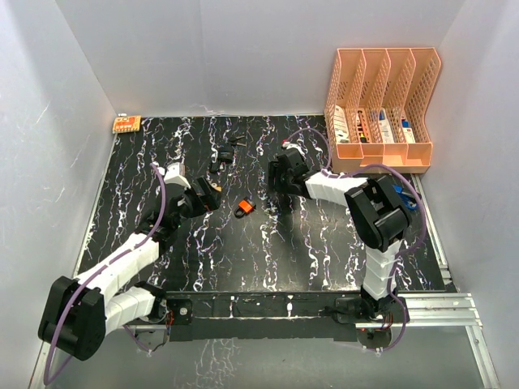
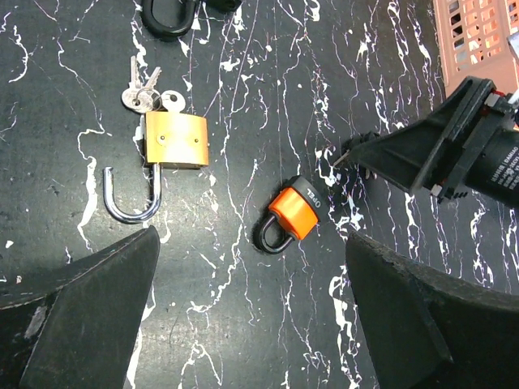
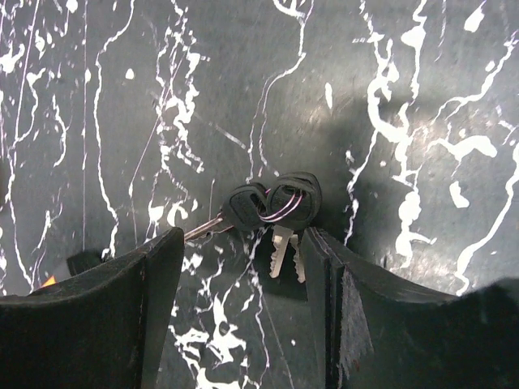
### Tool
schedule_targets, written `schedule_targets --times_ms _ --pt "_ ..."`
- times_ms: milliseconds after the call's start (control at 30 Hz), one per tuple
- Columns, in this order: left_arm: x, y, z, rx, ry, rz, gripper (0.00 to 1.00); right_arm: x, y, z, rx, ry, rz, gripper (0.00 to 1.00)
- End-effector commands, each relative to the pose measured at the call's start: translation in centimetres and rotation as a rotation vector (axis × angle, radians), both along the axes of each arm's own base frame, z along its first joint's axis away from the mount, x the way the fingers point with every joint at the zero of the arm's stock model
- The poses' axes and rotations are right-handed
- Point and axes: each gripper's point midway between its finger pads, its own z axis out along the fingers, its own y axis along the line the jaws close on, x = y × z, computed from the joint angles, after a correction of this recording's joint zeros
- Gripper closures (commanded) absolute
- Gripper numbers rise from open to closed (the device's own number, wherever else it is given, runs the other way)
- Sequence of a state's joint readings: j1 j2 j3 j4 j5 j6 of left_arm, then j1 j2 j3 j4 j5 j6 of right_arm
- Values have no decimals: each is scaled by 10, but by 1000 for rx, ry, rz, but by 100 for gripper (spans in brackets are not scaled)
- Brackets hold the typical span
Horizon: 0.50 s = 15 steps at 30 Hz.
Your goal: Unlock with the key
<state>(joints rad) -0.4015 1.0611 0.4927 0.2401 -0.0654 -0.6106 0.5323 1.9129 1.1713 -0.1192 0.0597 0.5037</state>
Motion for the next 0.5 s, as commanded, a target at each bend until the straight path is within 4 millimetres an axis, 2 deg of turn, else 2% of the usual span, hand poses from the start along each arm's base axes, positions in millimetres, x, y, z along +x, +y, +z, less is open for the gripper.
schedule_targets --times_ms 0,300,467 --pt "1 -6 3 -28 -10 -18 3 22 -16 2 -81 -51 -57 41" --pt "1 -7 1 -29 -5 -16 3 49 -22 8 -121 -95 -65 41" --pt "1 -6 0 -26 -5 -15 3 51 -19 17 -119 -93 -54 41"
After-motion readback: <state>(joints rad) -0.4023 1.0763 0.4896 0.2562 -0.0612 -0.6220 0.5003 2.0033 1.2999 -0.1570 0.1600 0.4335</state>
